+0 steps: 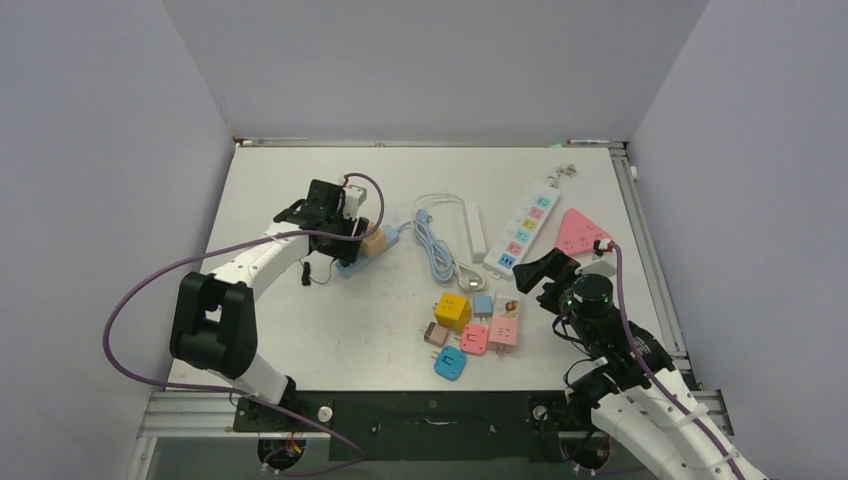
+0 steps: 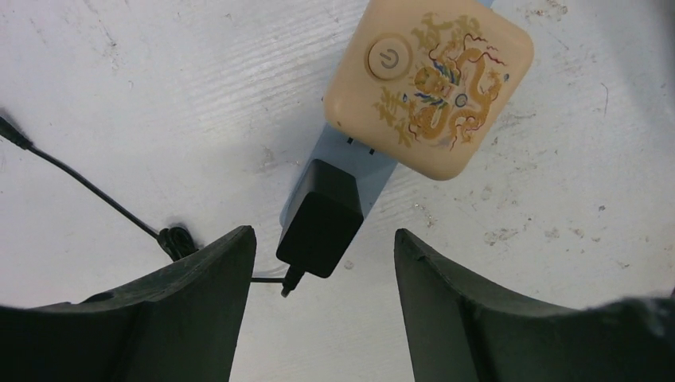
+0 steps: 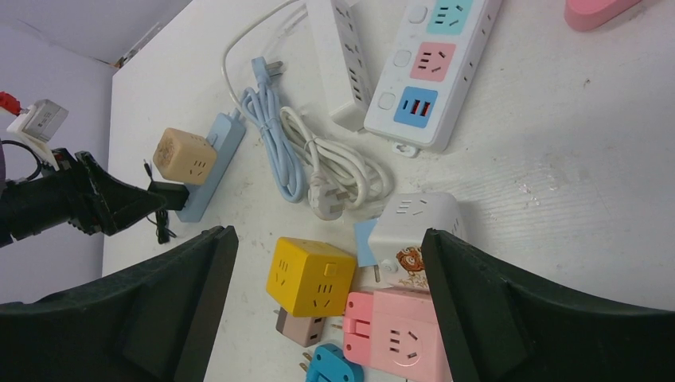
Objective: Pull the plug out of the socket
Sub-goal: Move the socket to the center of the board.
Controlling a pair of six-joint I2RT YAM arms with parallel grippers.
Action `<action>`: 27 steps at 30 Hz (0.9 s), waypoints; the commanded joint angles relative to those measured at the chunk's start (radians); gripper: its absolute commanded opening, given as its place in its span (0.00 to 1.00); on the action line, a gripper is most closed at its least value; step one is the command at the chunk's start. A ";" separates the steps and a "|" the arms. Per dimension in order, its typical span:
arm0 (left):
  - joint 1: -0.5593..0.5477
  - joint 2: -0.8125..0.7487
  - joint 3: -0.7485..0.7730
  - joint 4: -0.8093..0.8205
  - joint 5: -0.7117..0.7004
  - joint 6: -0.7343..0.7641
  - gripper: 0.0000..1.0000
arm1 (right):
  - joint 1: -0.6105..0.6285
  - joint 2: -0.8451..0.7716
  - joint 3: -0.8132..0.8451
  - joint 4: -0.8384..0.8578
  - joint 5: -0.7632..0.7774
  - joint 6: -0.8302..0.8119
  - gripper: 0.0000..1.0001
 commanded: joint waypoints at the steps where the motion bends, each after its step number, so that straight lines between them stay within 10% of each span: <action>1: 0.003 0.040 0.067 0.030 -0.008 0.003 0.58 | -0.005 0.007 -0.010 0.044 -0.003 -0.001 0.90; 27: -0.211 0.008 0.036 -0.054 -0.033 -0.247 0.08 | -0.005 0.027 0.025 0.008 0.025 -0.013 0.90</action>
